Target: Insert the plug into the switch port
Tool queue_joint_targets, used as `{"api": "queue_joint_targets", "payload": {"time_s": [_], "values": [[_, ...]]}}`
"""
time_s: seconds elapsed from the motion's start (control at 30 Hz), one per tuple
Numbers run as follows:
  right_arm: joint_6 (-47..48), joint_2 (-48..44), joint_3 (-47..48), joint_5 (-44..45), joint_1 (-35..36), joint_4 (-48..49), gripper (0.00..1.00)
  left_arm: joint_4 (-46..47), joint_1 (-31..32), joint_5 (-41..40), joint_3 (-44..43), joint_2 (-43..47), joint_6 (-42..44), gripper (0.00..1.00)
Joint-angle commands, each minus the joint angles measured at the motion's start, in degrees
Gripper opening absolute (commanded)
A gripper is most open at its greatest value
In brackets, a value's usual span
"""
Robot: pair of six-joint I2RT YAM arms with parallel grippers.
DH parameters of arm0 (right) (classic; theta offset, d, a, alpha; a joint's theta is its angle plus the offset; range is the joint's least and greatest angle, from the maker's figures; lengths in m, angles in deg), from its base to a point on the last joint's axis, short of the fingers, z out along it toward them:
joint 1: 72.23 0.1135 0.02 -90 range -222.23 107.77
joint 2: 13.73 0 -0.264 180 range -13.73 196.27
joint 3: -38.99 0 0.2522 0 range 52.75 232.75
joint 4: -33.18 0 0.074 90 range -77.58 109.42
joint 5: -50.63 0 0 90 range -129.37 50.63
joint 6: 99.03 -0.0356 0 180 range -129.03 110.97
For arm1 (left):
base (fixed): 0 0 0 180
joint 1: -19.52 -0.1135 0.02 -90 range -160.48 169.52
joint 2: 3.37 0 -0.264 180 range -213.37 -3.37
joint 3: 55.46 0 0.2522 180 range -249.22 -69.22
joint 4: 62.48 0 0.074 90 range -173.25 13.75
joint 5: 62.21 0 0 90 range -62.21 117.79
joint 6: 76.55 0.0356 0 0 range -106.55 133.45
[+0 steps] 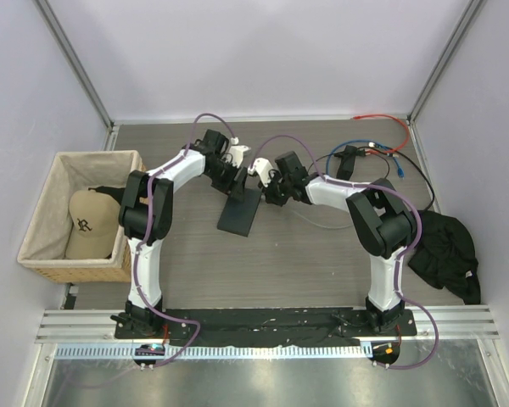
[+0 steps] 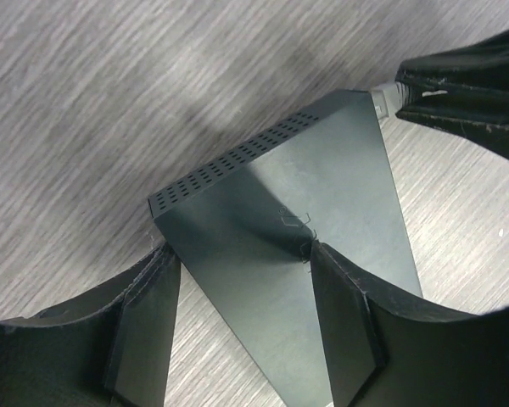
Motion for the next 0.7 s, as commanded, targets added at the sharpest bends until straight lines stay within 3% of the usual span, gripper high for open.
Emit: {"api": "queue_joint_targets", "payload": {"time_s": [0.0,0.3,0.47,0.67], "values": [[-2.02,-0.62,6.98,-6.55,4.66,18.86,0.01,-8.78,8.82,18.14,1.41,-1.36,0.83,0.62],[-1.75,-2.11,3.47,-4.97,8.36,17.90,0.01,-9.57,8.39,15.24,-0.35,-1.80,2.06,0.64],[-5.26,-5.62,-4.51,3.44,8.09,19.91,0.01,-1.78,3.65,8.93,1.67,-0.22,-6.19,0.77],[-13.53,-9.85,-14.45,11.88,8.18,24.84,0.01,4.40,1.26,4.95,0.89,-0.30,-13.22,0.84]]}}
